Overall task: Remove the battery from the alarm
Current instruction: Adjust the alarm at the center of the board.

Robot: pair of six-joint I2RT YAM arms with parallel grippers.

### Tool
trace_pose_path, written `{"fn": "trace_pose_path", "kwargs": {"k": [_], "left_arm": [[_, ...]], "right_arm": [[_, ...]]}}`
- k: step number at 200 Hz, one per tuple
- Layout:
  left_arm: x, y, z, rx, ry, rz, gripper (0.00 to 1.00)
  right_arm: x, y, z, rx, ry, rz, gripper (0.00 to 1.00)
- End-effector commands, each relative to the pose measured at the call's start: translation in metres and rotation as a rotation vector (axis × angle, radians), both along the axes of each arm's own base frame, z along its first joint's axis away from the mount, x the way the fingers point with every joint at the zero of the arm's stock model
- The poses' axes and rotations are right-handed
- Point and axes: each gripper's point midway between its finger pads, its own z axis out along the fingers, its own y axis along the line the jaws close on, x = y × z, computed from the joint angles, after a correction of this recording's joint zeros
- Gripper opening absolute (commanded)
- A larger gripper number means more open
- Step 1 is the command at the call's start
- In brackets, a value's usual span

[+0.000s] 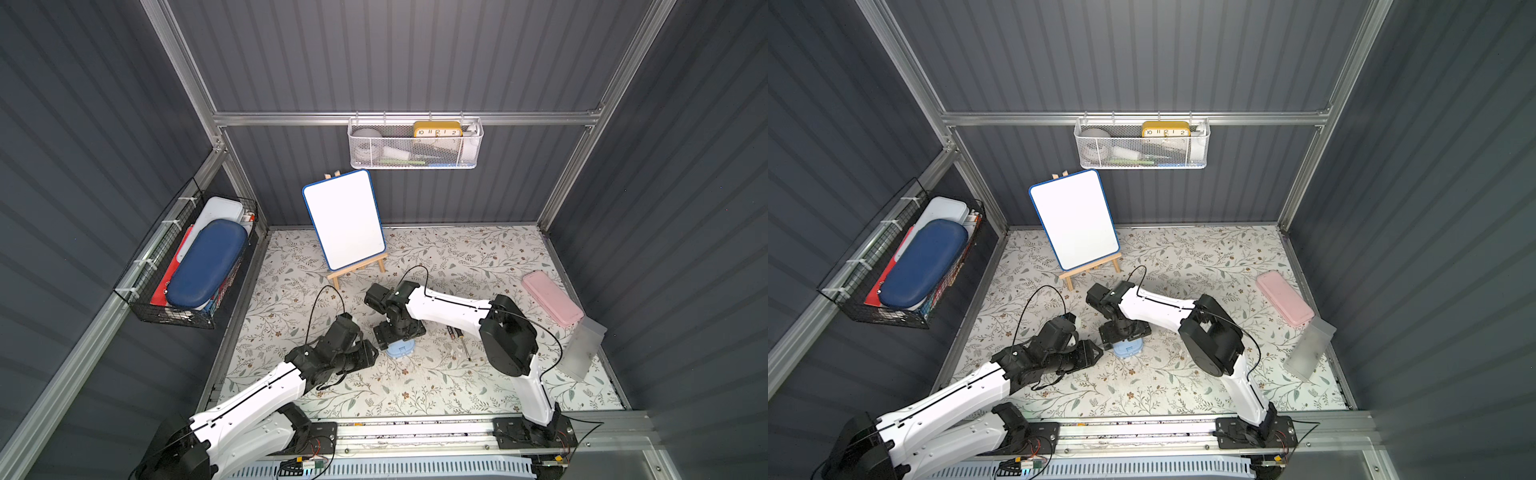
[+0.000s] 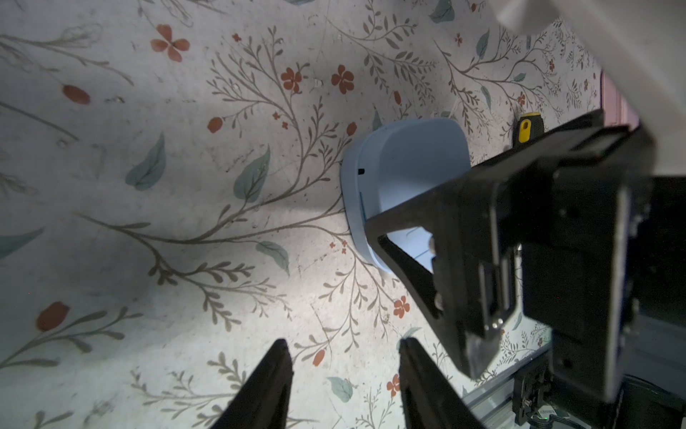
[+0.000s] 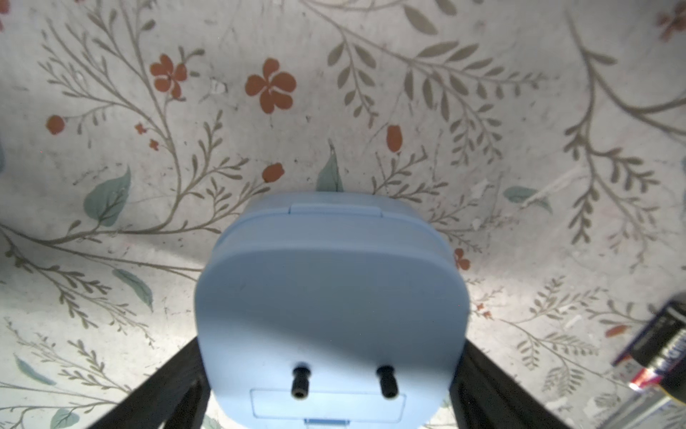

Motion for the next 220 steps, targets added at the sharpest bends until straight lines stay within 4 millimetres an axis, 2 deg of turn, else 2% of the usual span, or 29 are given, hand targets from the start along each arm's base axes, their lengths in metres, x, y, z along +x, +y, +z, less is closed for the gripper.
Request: {"fn": "trace_pose_path", "kwargs": {"k": [1,52,79,107,129,169,198,220], "left_arm": [[-0.002,0.005,0.0,0.007,0.0,0.01,0.51],[0.012,0.008,0.016,0.011,-0.069,0.054,0.52],[0.021,-0.003,0.026,-0.013,-0.109,0.011,0.56],[0.026,-0.023,0.03,-0.074,-0.125,-0.093,0.57],[0.028,-0.042,0.04,-0.209,-0.126,-0.208,0.57],[0.025,-0.073,0.06,-0.397,-0.118,-0.443,0.59],[0.022,-0.081,0.06,-0.433,-0.117,-0.555,0.62],[0.026,-0.08,0.054,-0.404,-0.094,-0.561,0.64]], "right_arm": [[-0.001,-0.008,-0.001,-0.001,-0.031,-0.003,0.77],[-0.007,-0.01,0.021,0.102,-0.104,0.079,0.74],[-0.015,-0.029,0.029,0.121,-0.158,0.135,0.75],[-0.034,-0.039,0.037,0.174,-0.168,0.207,0.76],[-0.043,-0.049,0.038,0.178,-0.18,0.241,0.76],[-0.046,-0.053,0.042,0.199,-0.218,0.271,0.76],[-0.047,-0.054,0.048,0.208,-0.232,0.301,0.76],[-0.049,-0.052,0.054,0.243,-0.247,0.309,0.77]]}}
